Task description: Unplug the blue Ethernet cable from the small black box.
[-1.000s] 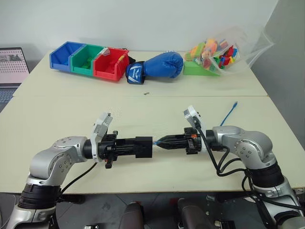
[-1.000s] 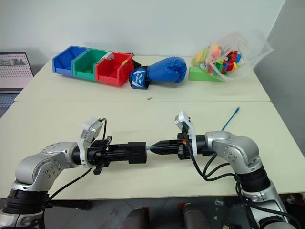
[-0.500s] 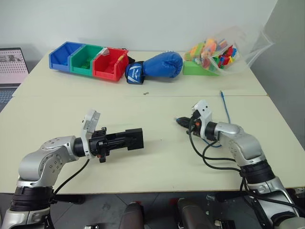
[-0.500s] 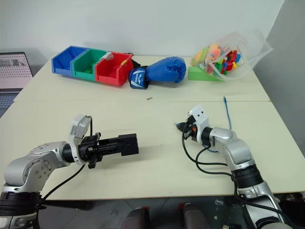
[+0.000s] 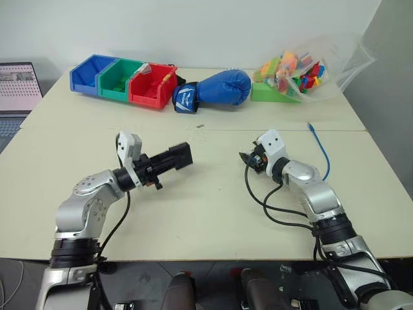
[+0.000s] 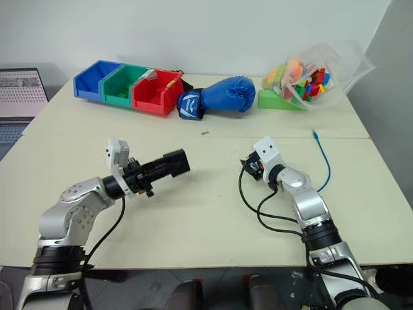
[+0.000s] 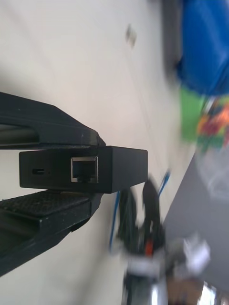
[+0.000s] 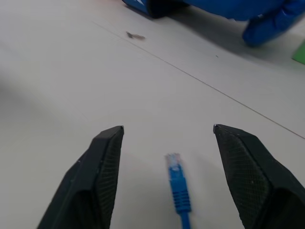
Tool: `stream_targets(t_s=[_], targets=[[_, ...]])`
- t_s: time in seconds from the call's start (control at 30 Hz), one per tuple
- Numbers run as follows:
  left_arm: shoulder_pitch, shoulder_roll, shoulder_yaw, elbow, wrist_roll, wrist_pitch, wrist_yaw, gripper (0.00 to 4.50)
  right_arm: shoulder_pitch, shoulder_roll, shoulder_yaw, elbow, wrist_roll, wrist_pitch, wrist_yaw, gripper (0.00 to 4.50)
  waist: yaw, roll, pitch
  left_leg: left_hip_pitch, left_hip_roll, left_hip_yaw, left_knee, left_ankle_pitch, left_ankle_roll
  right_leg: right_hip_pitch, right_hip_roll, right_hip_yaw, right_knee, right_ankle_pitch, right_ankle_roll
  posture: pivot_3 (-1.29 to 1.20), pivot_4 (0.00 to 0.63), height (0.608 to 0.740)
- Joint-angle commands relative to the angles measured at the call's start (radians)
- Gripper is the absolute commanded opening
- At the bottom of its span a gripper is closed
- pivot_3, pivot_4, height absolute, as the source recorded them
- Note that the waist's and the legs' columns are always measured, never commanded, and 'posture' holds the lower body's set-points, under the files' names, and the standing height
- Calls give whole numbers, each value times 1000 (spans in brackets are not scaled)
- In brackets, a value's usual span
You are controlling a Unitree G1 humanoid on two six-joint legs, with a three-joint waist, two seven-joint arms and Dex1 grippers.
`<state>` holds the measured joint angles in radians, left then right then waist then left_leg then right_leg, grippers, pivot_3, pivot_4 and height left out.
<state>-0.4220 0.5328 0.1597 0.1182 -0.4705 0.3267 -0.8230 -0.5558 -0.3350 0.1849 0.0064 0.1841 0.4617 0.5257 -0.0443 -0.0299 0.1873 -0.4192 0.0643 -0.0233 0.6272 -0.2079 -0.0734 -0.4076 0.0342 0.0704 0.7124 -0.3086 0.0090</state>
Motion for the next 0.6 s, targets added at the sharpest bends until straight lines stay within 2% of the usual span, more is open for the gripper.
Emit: stream_targets(t_s=[0.03, 0.17, 0.27, 0.43, 0.6], targets=[[-77, -37, 11, 146, 172, -251, 177, 775, 2, -2, 2, -203, 110, 121, 80, 4255, 1, 0, 0, 0, 0, 0, 0, 0, 0, 0, 0, 0, 0, 0, 0, 0, 150, 740], [-145, -77, 20, 359, 304, -463, 367, 775, -32, 6, 33, -300, 139, 223, 90, 4283, 1, -1, 0, 1, 0, 0, 0, 0, 0, 0, 0, -1, 0, 0, 0, 0, 150, 740], [-177, -102, 31, 483, 334, -549, 447, 775, -68, 13, 44, -314, 138, 269, 83, 4283, 3, -1, 0, 0, 0, 0, 0, 0, 0, 0, 0, -1, 0, 1, 0, 0, 150, 740], [-188, -133, 33, 597, 325, -609, 465, 775, -100, 15, 56, -309, 123, 295, 77, 4283, 11, -1, -1, -1, 0, 0, 1, 0, 0, 0, 0, -4, -1, 1, 0, 0, 150, 740], [-184, -145, 63, 652, 272, -589, 428, 775, -108, 19, 59, -309, 117, 308, 73, 4283, 11, -1, -1, -1, 0, 0, 1, 0, 0, 0, 0, -4, 0, 1, 0, 0, 150, 740]])
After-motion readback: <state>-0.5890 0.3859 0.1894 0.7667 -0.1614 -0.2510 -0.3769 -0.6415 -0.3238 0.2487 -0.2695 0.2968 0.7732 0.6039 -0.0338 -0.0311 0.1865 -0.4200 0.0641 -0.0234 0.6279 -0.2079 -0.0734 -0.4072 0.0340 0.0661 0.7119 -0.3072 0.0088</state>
